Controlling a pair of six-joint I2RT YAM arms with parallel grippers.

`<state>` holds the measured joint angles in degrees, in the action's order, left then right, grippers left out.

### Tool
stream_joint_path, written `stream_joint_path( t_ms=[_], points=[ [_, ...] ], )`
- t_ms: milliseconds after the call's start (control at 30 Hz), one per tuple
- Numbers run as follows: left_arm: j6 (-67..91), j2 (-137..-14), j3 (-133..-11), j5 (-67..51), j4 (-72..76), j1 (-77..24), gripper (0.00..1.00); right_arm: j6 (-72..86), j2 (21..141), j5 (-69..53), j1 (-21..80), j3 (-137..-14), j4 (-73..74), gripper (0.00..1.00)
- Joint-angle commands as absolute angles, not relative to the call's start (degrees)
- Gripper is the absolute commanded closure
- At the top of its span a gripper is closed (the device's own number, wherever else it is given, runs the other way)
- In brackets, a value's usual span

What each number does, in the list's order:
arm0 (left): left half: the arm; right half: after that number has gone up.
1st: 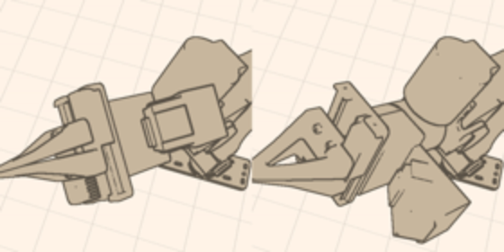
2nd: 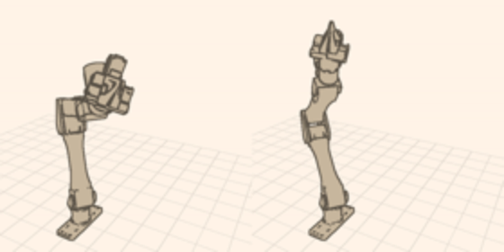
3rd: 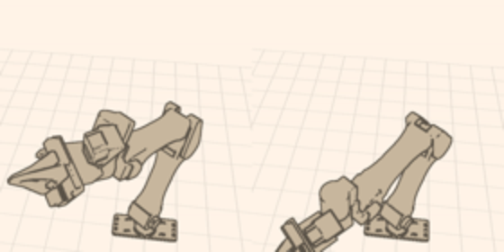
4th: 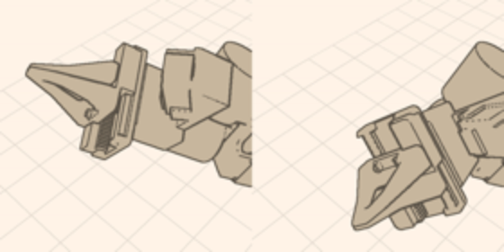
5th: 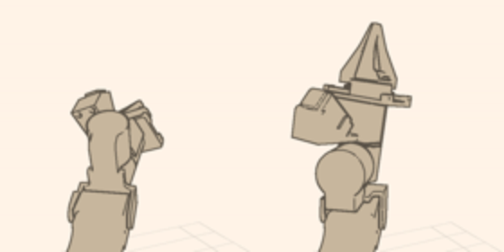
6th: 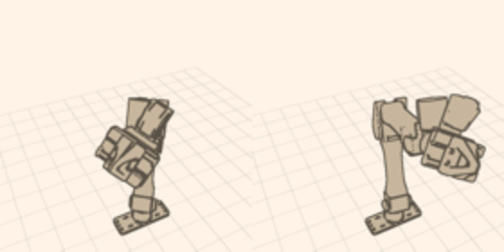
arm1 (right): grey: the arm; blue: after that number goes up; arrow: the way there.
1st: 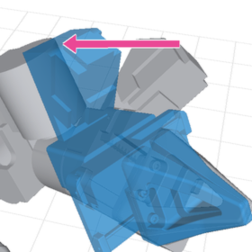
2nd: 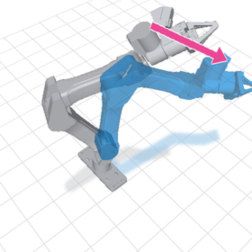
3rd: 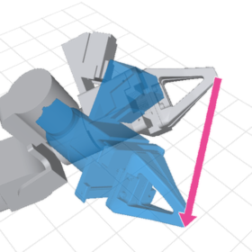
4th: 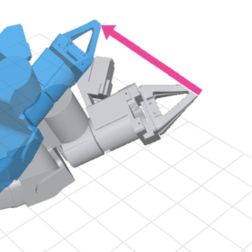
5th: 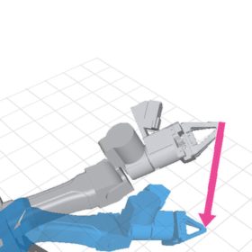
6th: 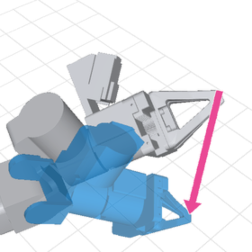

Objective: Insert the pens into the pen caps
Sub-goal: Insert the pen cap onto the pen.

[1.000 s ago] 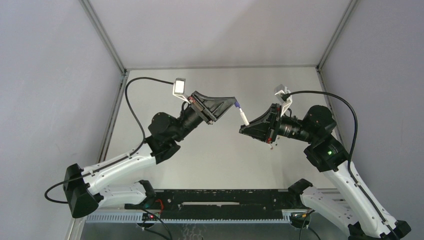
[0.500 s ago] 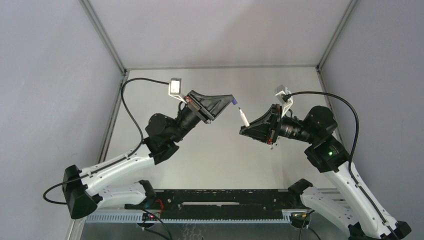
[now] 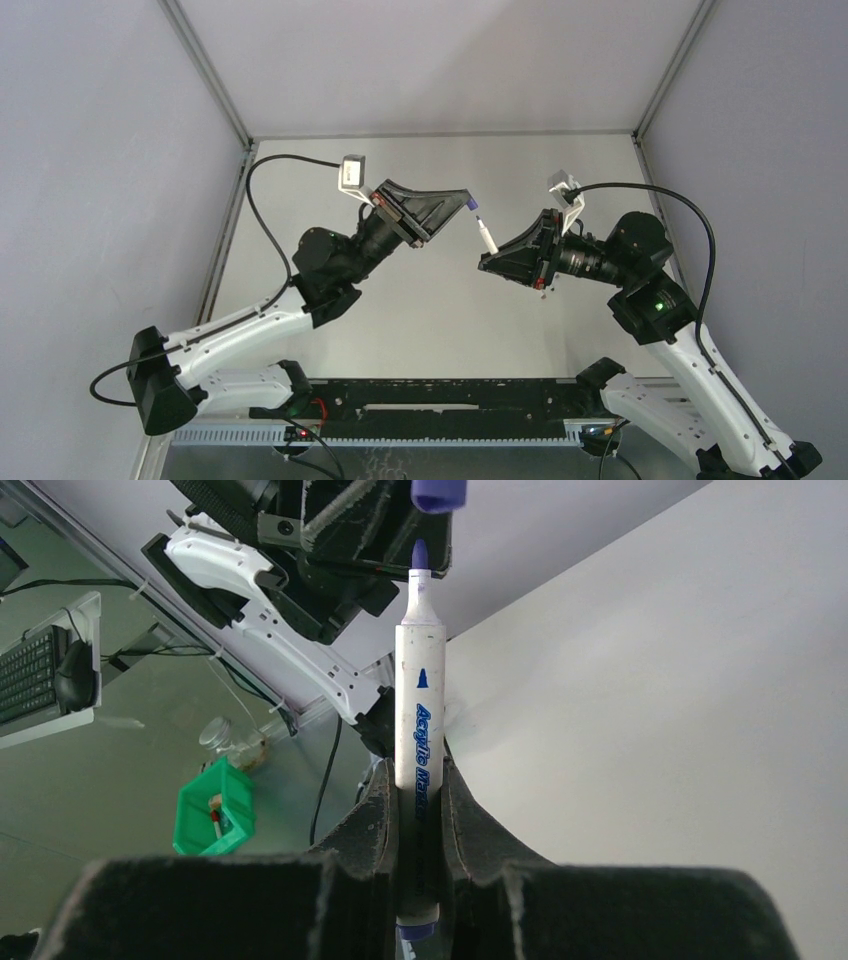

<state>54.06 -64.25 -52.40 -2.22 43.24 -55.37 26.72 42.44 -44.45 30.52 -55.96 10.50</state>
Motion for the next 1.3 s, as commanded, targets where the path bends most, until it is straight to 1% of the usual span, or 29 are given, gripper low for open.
stream_joint_path(
  t_ms=[0, 267, 667, 1267],
  points=[
    [54.36, -64.88, -54.23, -3.89, 45.02, -55.72, 1.00, 28.46, 42.25, -45.39, 30.78, -56.16, 7.15, 1.00],
    [54.62, -65.52, -55.03, -5.43, 45.08, -55.72, 1.00, 30.00, 42.33, -45.09, 30.03, -56.38, 6.64, 1.00],
    [55.70, -64.34, -53.44, -4.24, 48.61, -55.72, 1.00, 29.91, 42.31, -46.90, 29.88, -56.51, 6.38, 1.00],
    [56.21, -65.45, -53.67, -7.24, 49.92, -55.72, 1.00, 31.46, 42.61, -46.84, 28.92, -57.13, 4.36, 1.00]
  ],
)
